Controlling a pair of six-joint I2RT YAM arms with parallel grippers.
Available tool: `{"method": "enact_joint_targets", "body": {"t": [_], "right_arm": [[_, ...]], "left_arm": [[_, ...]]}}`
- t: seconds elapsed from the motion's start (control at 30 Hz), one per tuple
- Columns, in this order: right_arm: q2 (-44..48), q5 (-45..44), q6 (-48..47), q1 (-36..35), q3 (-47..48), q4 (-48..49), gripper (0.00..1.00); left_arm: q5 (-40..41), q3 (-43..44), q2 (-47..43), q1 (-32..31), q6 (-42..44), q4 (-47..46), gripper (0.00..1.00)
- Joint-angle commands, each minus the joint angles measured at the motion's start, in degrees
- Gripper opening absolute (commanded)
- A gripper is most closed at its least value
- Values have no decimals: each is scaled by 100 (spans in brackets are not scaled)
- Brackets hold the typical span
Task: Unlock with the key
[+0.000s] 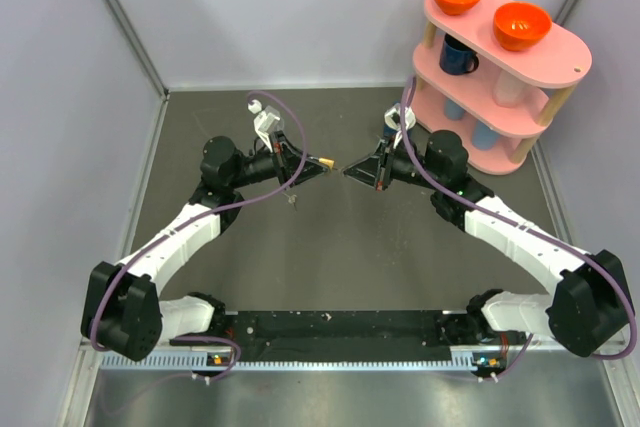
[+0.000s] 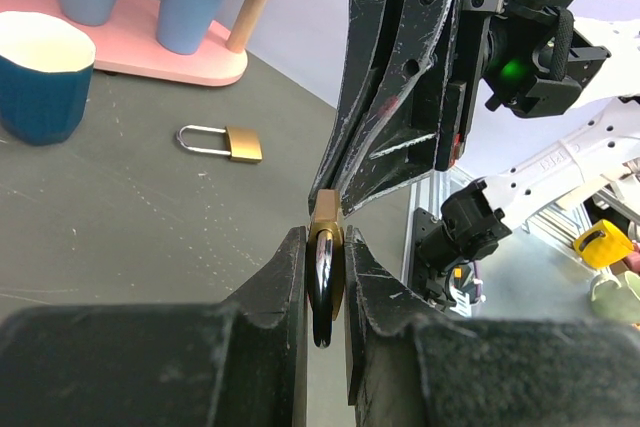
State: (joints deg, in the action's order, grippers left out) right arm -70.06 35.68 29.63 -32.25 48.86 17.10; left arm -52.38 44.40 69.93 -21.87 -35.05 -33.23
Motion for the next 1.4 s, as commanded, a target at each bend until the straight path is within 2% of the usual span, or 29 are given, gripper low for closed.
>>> {"method": "enact_joint_targets", "body": {"t": [0.0, 0.33, 0.67, 0.9, 1.13, 1.37], "right_arm": [[10, 123, -9, -71, 238, 258, 0], [159, 360, 201, -53, 97, 285, 0], [440, 615, 667, 351, -70, 478, 0], [555, 817, 702, 448, -79, 294, 0], [660, 809, 404, 457, -87, -497, 0], [625, 888, 562, 413, -175, -348, 0]], "left_arm": [[-220, 112, -23, -107, -72, -438, 0], [-765, 33, -50, -98, -556, -1044, 0], [-976, 191, 38, -72, -327, -650, 0], [-1108, 244, 47, -2, -450, -745, 0], [-1187, 227, 56, 130, -749, -1079, 0], [-1178, 227, 126, 130, -749, -1098, 0]]}}
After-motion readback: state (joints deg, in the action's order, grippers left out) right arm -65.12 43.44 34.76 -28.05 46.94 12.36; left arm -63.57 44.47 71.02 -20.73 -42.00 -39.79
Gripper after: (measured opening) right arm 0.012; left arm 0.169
